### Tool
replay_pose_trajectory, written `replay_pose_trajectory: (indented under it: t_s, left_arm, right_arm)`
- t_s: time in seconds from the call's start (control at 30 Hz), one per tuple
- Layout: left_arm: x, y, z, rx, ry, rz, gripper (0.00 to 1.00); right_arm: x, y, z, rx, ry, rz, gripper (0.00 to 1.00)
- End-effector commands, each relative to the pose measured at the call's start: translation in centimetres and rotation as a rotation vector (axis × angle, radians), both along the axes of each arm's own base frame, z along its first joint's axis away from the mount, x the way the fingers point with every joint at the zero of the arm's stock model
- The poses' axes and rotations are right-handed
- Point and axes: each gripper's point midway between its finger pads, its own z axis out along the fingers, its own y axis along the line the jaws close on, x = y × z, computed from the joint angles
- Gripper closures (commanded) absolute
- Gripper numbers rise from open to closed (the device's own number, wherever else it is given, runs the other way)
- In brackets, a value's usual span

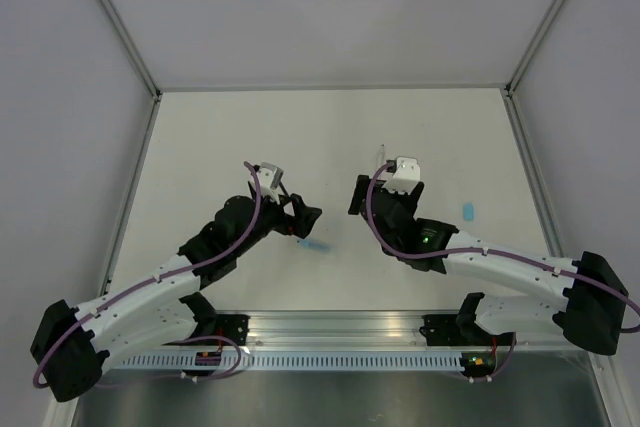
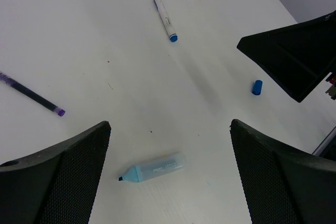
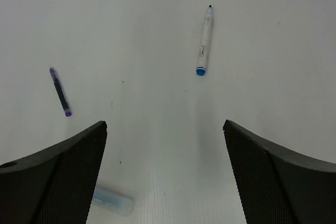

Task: Insert the pens into the pen caps

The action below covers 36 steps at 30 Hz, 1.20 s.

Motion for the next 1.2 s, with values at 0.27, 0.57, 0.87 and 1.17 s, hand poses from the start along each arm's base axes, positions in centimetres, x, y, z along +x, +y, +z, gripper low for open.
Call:
replay_pose_trajectory:
  t_s: [0.27, 0.57, 0.87, 1.17]
  left_arm:
    - [0.9, 0.5, 0.7, -0.009, -0.029, 0.056, 0.00]
    - [0.5, 0.7, 1.2, -0.030, -0.032, 0.057, 0.00]
    - [0.4, 1.1, 1.6, -0.039, -0.043, 0.068, 0.00]
    - [0.7, 1.1, 1.3, -0.031, -0.038, 0.078, 0.00]
  right_arm:
    - [4.8, -0.6, 4.4, -0.146, 0.031, -0.067, 0.03]
    - [13.1, -3.2, -1.1, -0.166, 0.296, -0.131, 0.28]
    - [16.6, -3.0, -7.6, -0.221, 0.457, -0.133, 0.47]
    - [17.7, -4.0, -12.9, -0.188, 0.555, -0.108, 0.52]
